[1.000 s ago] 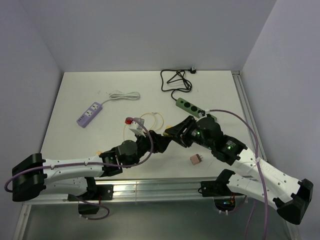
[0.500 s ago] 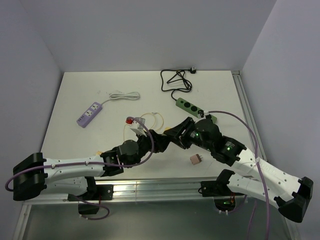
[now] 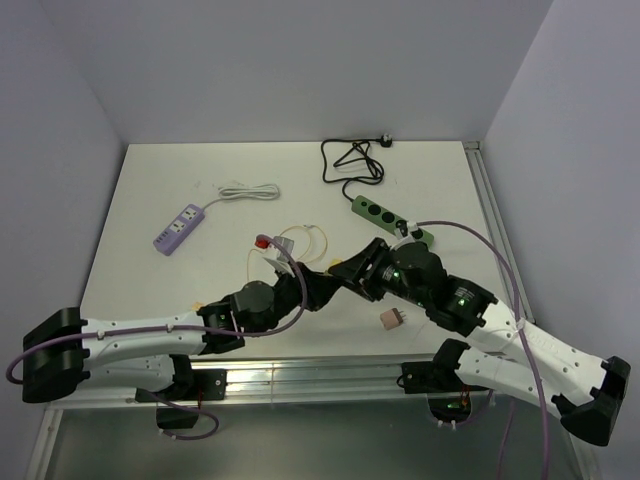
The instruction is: Insert the plug
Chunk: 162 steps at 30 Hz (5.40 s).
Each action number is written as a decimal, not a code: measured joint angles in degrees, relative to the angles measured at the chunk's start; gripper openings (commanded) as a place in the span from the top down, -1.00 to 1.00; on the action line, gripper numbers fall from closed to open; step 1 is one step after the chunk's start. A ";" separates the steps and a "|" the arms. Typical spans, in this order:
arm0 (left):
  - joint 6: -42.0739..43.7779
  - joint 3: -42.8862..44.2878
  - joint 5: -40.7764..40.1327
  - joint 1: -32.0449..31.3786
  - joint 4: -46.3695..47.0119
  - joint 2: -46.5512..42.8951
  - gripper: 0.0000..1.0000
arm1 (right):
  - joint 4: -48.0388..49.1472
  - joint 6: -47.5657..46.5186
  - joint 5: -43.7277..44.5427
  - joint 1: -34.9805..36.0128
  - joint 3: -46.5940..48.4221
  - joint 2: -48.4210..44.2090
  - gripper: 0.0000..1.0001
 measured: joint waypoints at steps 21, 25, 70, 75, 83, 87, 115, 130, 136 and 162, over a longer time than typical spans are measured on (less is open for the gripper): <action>-0.15 -4.61 18.73 1.31 -9.79 -25.09 0.99 | -15.34 -43.89 -13.09 0.24 13.25 -6.14 -0.67; 0.50 -4.59 24.72 1.33 -9.22 -23.85 0.99 | -14.49 -46.90 -20.39 0.24 13.25 -7.13 -0.48; -0.90 -2.34 18.47 1.42 -19.28 -26.58 -0.99 | -6.01 -54.23 -36.61 -0.15 11.21 -0.20 1.00; -5.53 -1.92 5.25 1.46 -31.30 -33.53 -0.99 | -12.33 -58.21 -17.55 -0.98 17.00 5.01 1.00; -8.44 -1.92 -4.59 1.46 -37.59 -39.58 -0.99 | -17.38 -73.46 11.39 -11.15 28.04 21.97 1.00; -9.27 -1.92 -5.31 1.46 -37.77 -38.60 -0.99 | -17.84 -80.46 16.09 -21.14 35.43 33.35 1.00; 0.22 5.16 -6.51 4.22 -40.19 -24.65 -0.99 | -31.56 -103.84 2.58 -29.79 63.52 73.09 1.00; 3.96 6.19 8.17 21.84 -37.64 -19.10 -0.99 | -31.65 -107.36 1.38 -30.73 65.48 76.98 1.00; 4.37 6.19 11.67 23.85 -36.74 -18.18 -0.99 | -31.63 -109.04 1.46 -30.73 65.70 77.31 1.00; 4.44 6.14 16.70 28.00 -36.39 -19.87 -0.99 | -33.66 -113.31 -2.36 -30.27 68.83 79.93 1.00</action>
